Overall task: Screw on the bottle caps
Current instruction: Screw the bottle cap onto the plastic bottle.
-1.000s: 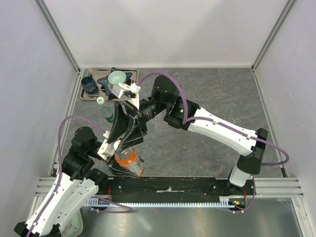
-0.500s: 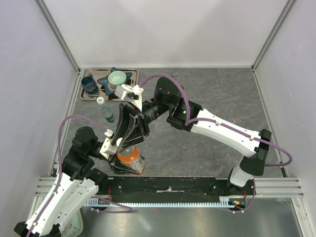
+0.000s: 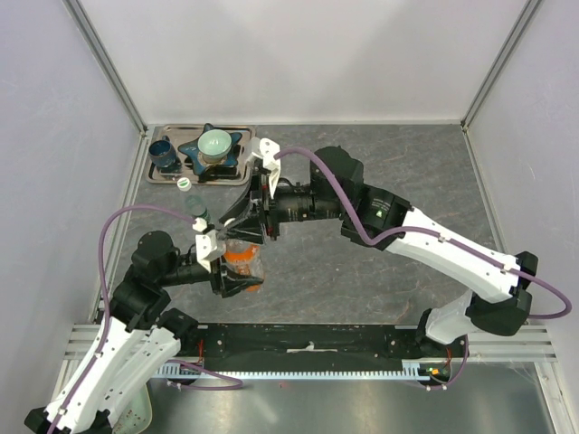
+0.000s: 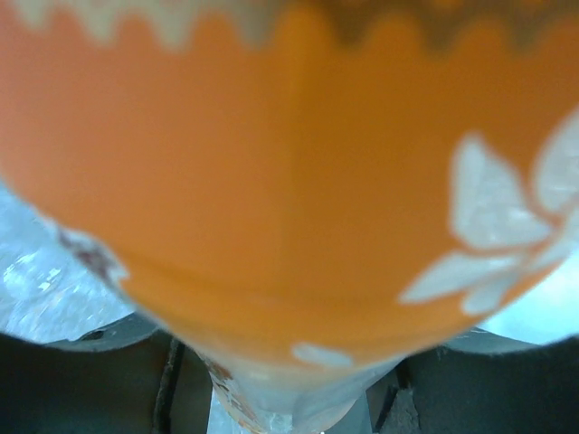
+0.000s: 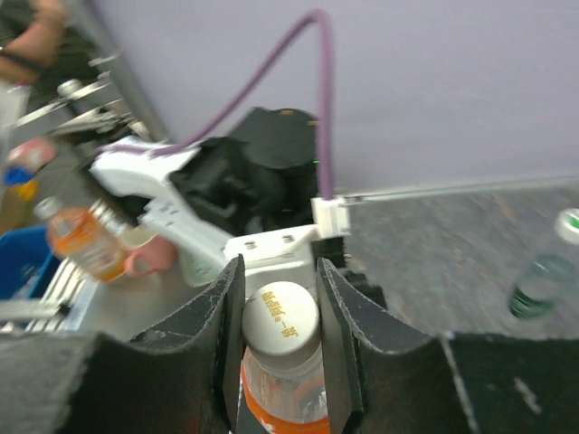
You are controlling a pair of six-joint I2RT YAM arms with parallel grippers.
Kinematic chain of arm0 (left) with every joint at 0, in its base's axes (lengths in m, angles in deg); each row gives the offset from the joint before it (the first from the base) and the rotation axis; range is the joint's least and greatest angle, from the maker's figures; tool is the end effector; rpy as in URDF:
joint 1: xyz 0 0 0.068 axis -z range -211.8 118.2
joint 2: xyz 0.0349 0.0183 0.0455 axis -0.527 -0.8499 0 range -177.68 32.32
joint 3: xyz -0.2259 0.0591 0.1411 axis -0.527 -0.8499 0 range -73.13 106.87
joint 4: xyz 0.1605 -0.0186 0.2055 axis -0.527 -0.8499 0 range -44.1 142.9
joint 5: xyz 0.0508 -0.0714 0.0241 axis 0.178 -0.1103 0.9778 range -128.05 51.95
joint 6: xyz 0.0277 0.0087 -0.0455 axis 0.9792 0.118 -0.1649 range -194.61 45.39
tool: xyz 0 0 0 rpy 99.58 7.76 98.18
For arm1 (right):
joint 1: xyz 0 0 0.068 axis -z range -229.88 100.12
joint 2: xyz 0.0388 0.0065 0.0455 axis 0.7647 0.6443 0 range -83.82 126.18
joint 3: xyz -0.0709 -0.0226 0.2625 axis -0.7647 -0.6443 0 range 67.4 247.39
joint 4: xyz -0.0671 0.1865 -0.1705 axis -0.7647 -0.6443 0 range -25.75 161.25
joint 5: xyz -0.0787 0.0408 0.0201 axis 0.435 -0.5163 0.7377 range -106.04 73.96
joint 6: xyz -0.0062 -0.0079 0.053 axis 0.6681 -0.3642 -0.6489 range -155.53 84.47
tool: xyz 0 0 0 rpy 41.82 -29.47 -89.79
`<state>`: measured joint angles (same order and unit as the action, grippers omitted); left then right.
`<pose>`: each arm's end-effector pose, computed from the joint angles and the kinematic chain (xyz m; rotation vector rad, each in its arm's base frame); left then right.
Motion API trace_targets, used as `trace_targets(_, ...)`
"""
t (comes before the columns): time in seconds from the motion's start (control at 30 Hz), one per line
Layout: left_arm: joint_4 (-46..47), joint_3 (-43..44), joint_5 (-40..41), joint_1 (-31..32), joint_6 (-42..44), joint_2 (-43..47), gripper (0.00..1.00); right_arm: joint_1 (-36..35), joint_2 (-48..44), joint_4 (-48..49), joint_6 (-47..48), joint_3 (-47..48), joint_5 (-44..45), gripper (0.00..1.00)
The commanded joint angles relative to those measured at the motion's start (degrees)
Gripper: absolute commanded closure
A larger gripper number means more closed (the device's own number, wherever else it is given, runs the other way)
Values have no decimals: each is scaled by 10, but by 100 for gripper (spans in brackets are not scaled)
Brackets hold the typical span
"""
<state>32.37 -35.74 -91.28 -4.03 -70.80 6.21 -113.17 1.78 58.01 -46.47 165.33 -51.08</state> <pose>0.0800 -0.0744 0.3210 1.1257 1.3965 -1.1002 0.1298 0.3035 0.4860 -1.2355 1.3049 1.4512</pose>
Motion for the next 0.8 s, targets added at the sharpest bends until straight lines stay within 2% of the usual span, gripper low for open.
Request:
trace_targets(0.0,61,56,142,-4,-21,8,88,-28,11,-102,-26,-50,287,100)
trace_targets(0.1,60,62,178,-4,-27,10,88,-69,26,-119,-36,-45,466,100)
trace_targets(0.17,57,65,201,-4,-28,10,88,-109,55,-145,-42,-20,605,100)
trace_targets(0.23,52,66,216,-5,-27,11,88,-138,92,-171,-66,16,694,100)
trace_targets(0.27,52,66,225,-5,-28,12,88,-144,104,-191,-77,26,765,100)
trace_targets(0.4,44,65,248,-6,-30,15,88,-170,159,-232,-121,64,864,100)
trace_targets(0.53,37,59,276,-6,-29,17,88,-182,193,-256,-153,111,913,99)
trace_targets(0.57,37,57,287,-7,-28,17,89,-184,199,-260,-152,121,918,90)
trace_targets(0.63,36,52,293,-7,-25,18,89,-188,209,-266,-141,157,919,79)
trace_targets(0.67,34,50,298,-7,-21,19,89,-189,210,-268,-135,170,910,64)
trace_targets(0.73,32,45,299,-7,-16,18,89,-189,201,-265,-126,206,868,47)
trace_targets(0.77,31,43,296,-7,-11,19,89,-189,193,-246,-114,208,852,28)
